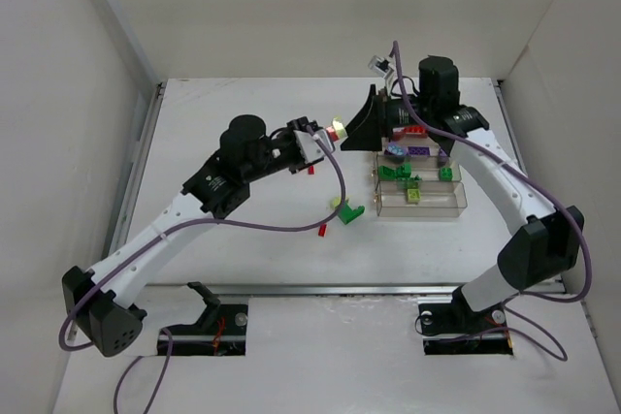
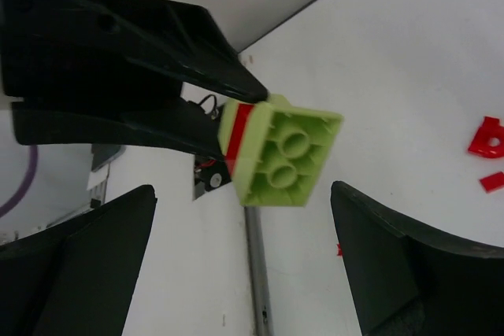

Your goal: Sort the legos into containers by color

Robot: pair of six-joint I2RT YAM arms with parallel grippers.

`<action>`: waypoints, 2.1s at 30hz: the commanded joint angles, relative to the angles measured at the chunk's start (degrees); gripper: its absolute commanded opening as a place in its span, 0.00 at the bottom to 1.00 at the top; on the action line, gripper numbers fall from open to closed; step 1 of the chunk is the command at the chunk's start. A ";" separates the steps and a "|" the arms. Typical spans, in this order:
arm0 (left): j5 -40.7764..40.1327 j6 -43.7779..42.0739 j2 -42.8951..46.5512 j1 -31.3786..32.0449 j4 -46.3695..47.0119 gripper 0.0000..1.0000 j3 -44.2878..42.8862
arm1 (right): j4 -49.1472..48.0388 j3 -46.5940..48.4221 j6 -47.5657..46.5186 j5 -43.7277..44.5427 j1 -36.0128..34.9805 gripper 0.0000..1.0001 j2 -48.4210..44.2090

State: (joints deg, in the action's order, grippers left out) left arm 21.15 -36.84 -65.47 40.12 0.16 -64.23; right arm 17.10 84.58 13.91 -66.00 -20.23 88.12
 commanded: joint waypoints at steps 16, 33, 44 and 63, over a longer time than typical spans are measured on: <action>0.30 1.33 -2.29 3.39 4.75 0.00 -5.47 | -6.64 7.00 8.68 -7.74 -0.60 0.42 5.58; -3.22 -0.34 -0.97 1.54 0.71 0.00 -1.87 | -3.66 -8.19 12.98 18.50 16.53 0.00 -5.30; 15.23 4.13 -23.18 2.59 -1.93 0.00 -9.24 | 7.68 -14.17 11.84 54.55 17.77 0.00 -17.27; 10.76 1.16 -54.32 14.63 -6.49 0.12 -33.60 | 12.43 -19.80 5.61 63.71 17.77 0.00 -31.43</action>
State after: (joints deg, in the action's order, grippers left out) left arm 32.58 -33.82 -123.46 53.78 -5.74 -99.39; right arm 29.85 64.75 21.58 -3.62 -2.33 57.36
